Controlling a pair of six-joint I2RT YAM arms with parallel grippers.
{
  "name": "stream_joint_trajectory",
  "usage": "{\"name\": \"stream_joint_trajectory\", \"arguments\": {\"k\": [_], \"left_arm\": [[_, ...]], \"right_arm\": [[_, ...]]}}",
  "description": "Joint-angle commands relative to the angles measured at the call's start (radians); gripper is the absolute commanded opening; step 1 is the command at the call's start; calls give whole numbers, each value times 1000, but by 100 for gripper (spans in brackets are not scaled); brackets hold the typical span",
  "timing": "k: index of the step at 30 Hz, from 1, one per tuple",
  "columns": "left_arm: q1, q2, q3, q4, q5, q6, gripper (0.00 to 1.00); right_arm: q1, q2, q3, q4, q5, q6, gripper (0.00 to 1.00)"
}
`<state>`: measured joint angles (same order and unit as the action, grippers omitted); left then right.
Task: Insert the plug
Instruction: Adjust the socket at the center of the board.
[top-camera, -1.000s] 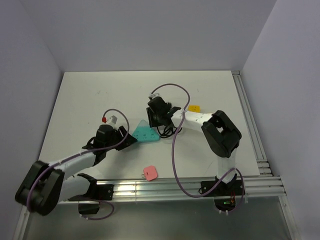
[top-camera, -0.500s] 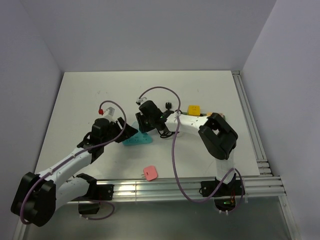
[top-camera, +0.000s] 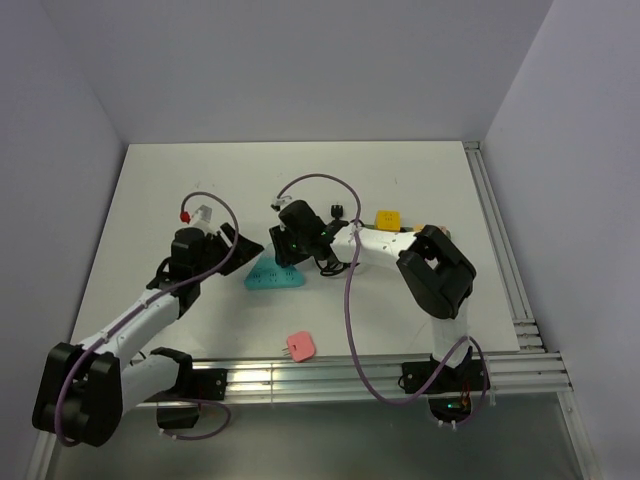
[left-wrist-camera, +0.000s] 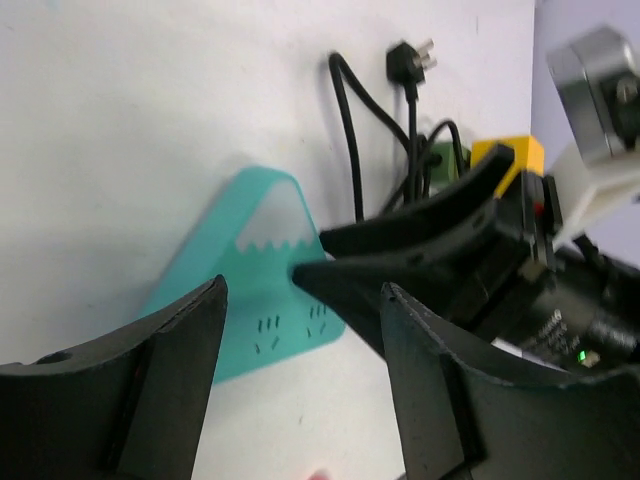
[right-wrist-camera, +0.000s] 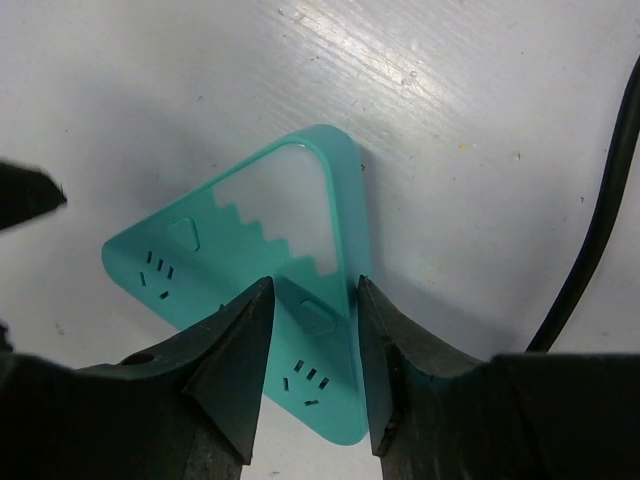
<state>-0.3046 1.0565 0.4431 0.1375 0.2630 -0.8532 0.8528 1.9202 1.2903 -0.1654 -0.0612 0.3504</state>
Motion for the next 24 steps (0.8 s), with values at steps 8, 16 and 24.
{"name": "stream_joint_trajectory", "arguments": {"k": [8,16,24], "left_arm": [[39,169,49,137,-50,29,70],[39,217,11,194,7,49,68],[39,326,23,240,85,33,67]], "right_arm": [[-21,-91,-51,12,78,91,50],[-67,-184,-141,-9,96,125,36],[-63,-207,-180,-86,129,140,41]]}}
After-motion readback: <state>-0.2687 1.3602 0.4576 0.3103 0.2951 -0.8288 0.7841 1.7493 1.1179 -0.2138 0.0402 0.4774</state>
